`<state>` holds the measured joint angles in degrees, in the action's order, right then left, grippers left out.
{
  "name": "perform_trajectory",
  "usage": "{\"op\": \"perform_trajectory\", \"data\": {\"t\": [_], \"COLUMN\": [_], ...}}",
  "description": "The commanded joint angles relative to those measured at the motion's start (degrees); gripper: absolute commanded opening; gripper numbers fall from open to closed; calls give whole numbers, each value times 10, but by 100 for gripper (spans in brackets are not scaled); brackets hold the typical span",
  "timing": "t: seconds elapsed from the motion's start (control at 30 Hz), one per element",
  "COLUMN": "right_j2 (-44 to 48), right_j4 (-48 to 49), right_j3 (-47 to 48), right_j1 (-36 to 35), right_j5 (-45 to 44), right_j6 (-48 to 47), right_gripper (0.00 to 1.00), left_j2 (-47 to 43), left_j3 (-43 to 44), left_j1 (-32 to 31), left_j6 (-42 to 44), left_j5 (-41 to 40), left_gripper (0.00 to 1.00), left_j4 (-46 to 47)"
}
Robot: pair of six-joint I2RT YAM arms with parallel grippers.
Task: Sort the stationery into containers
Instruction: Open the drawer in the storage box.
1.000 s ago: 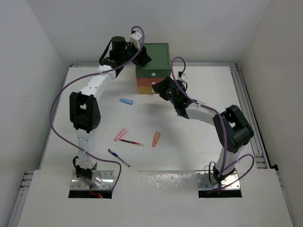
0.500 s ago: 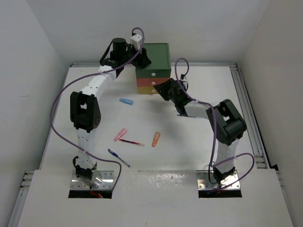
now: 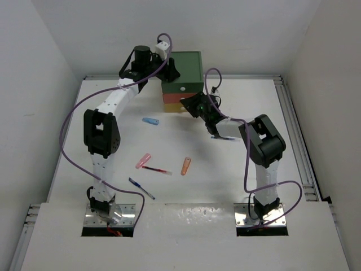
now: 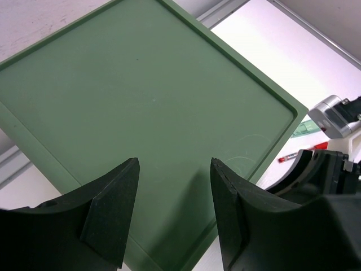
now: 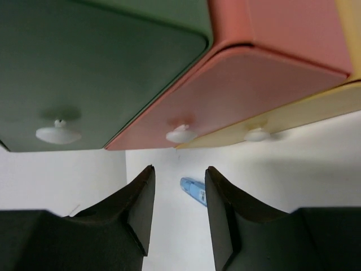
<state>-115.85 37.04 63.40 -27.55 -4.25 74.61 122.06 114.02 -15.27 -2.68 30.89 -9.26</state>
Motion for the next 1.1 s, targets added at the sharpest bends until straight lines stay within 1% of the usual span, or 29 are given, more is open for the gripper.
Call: {"op": "perform_trajectory", "data": {"t": [0.0, 0.8, 1.07], "right_j2": [-4, -47, -63], "right_j4": [30, 35, 51], "right_j3": [35, 64, 84], "right_j1": [7, 12, 21], "right_j5": [-10, -23, -10], "right_j6": [-5, -19, -27], "right_gripper": [39, 37, 36], "left_j2": [5, 12, 13], "left_j3": [-2, -13, -13], "left_j1": [4, 5, 5], "left_j6": [-11, -2, 8], "left_j5": [13, 14, 17], "left_gripper": [59, 59, 59], "left_j4": [11, 13, 5]}}
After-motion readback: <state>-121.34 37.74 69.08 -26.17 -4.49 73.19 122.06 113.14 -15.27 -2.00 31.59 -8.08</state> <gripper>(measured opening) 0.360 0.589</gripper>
